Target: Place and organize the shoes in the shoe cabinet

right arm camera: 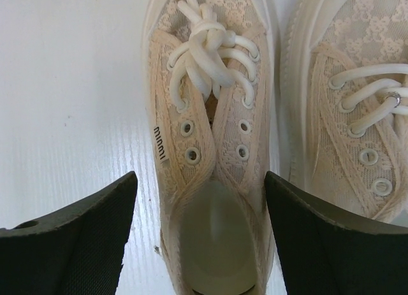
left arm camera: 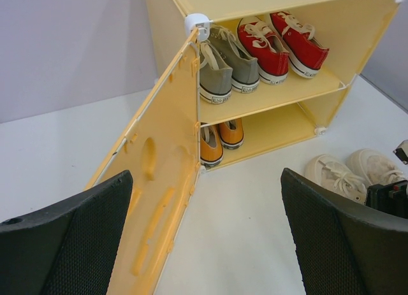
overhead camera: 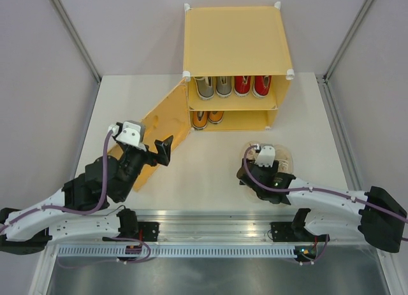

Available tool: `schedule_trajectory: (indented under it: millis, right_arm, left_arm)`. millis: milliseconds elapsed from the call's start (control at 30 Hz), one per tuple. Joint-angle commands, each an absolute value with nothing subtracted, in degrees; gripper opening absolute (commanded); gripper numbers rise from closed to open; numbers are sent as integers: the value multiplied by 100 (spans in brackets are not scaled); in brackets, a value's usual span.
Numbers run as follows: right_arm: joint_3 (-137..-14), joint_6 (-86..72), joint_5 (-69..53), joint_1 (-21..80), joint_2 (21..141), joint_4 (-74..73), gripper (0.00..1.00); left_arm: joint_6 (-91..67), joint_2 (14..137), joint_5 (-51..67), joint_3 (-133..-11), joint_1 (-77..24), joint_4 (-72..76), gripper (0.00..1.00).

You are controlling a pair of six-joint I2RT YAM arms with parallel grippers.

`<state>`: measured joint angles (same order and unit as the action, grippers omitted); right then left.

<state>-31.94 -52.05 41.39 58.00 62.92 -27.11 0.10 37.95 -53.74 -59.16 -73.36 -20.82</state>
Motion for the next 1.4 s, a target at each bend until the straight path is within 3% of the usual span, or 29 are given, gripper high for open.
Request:
schedule_trajectory:
  millis: [0, 233, 400, 800, 833, 933, 967, 1067, 1267, 1367]
  right_arm:
    - [-3042, -5388, 3982, 5801, 6530, -2681, 85]
    - [-2514, -5326, 3481, 5643, 7092, -1435, 88]
    - [-2593, -5317, 3419, 5608, 7646, -1292, 89]
    - [-2531, -5142, 3253, 5572, 7576, -1038, 87]
    - [-2479, -5089, 3061, 5572, 7637, -802, 85]
    - [-2399, -4905, 2813, 5581, 7533, -308, 60]
    - [-2426, -4861, 2813, 5581, 7489, -273, 46]
    - [-2671, -4536, 2909, 5572, 7304, -299, 27]
    - [-3269, -3964, 3138, 5415, 7145, -325, 2]
    - [-3629, -3763, 3102, 5099, 7321, -352, 1]
  left_arm:
    - [229, 3841, -5396, -5880, -7330, -1898, 99]
    - [220, 3867, -5405, -5854, -7321, -1898, 99]
    - [237, 3929, -5414, -5845, -7330, -1890, 99]
    - [264, 3929, -5414, -5827, -7330, -1898, 99]
    - [255, 3929, -5414, -5827, -7330, -1898, 99]
    - [255, 3876, -5414, -5818, -7330, -1898, 99]
    - [246, 3867, -5414, -5818, -7321, -1898, 100]
    - [264, 3867, -5414, -5810, -7330, -1898, 99]
    - [281, 3867, -5405, -5810, -7330, -1907, 100]
    - [299, 3841, -5423, -5818, -7330, -1907, 100]
